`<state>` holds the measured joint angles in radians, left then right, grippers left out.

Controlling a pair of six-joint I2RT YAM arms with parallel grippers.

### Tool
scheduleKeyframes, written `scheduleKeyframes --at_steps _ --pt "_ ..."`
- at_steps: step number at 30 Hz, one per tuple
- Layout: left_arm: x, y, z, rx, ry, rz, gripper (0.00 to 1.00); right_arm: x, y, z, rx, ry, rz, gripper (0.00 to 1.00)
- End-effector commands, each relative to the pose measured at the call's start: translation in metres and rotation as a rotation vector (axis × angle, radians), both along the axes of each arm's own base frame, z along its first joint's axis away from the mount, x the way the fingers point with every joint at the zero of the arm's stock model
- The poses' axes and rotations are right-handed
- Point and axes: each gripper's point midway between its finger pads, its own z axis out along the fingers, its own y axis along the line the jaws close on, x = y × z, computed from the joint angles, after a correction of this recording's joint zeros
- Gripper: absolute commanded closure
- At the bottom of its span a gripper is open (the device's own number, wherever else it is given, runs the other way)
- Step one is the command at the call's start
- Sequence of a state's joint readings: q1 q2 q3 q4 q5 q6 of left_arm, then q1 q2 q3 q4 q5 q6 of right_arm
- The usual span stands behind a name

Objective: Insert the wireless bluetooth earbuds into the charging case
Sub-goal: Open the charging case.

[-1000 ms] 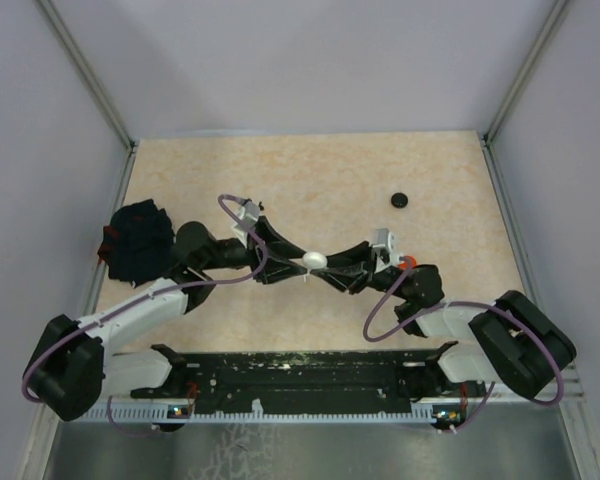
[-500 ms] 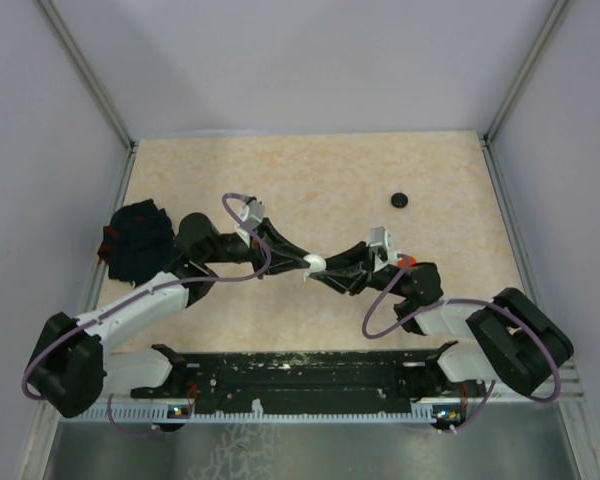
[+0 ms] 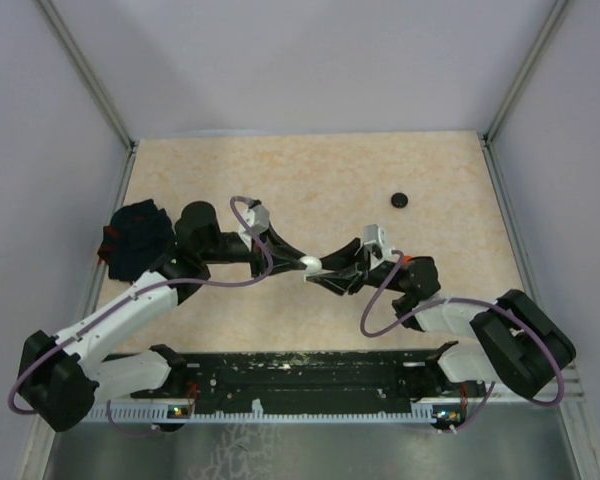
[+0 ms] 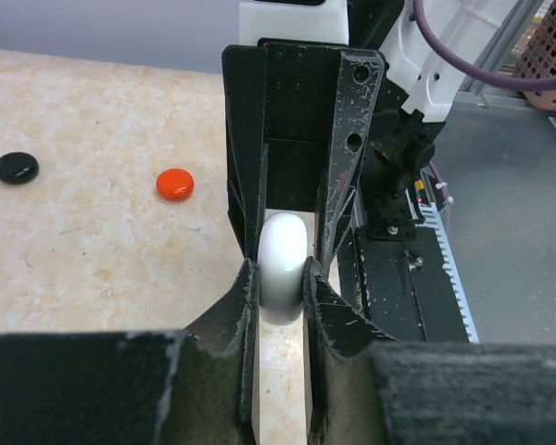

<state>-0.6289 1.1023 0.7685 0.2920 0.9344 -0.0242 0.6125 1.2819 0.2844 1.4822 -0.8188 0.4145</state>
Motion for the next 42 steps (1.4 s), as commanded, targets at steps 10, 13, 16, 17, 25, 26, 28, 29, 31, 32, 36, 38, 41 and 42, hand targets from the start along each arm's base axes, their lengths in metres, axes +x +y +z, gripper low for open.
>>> scheduleKeyframes --at_steps 10,13,16,17,25,26,28,29,31,32,36,38,41,42 --pt "0.004 0.002 0.004 0.049 -0.065 0.028 1.00 -0.004 0.001 0.027 0.027 -0.087 0.015 0.66" --pt "0.004 0.002 0.004 0.053 -0.070 0.027 1.00 -0.003 0.001 0.027 0.025 -0.086 0.012 0.73" --pt "0.004 0.003 0.005 0.055 -0.070 0.038 1.00 -0.003 0.001 0.025 0.019 -0.092 0.009 0.86" --pt "0.004 0.003 0.005 0.054 -0.062 0.043 0.96 -0.002 0.001 0.024 0.014 -0.097 0.006 0.92" --pt "0.014 0.004 0.009 0.058 0.042 0.128 0.64 0.002 -0.001 0.015 -0.029 -0.155 -0.035 1.00" --pt "0.015 0.004 0.008 0.060 0.054 0.133 0.61 0.003 -0.001 0.012 -0.039 -0.151 -0.038 1.00" --pt "0.017 0.004 0.006 0.066 0.073 0.146 0.57 0.003 -0.001 0.011 -0.044 -0.155 -0.041 1.00" --pt "0.019 0.004 0.005 0.069 0.079 0.156 0.56 0.003 -0.001 0.011 -0.044 -0.158 -0.040 1.00" --pt "0.021 0.004 0.004 0.078 0.091 0.170 0.52 0.003 -0.001 0.010 -0.046 -0.163 -0.043 1.00" --pt "0.022 0.004 0.004 0.079 0.096 0.177 0.52 0.003 -0.001 0.009 -0.048 -0.163 -0.044 1.00" --pt "0.027 0.003 0.005 0.085 0.114 0.194 0.49 0.003 -0.002 0.008 -0.050 -0.170 -0.047 1.00" --pt "0.028 0.003 0.005 0.089 0.122 0.202 0.48 0.003 -0.002 0.007 -0.050 -0.175 -0.048 1.00" --pt "0.032 0.002 0.003 0.094 0.135 0.216 0.47 0.002 -0.002 0.007 -0.049 -0.185 -0.047 1.00" --pt "0.033 0.002 0.002 0.097 0.140 0.220 0.47 0.002 -0.002 0.006 -0.049 -0.185 -0.046 1.00"
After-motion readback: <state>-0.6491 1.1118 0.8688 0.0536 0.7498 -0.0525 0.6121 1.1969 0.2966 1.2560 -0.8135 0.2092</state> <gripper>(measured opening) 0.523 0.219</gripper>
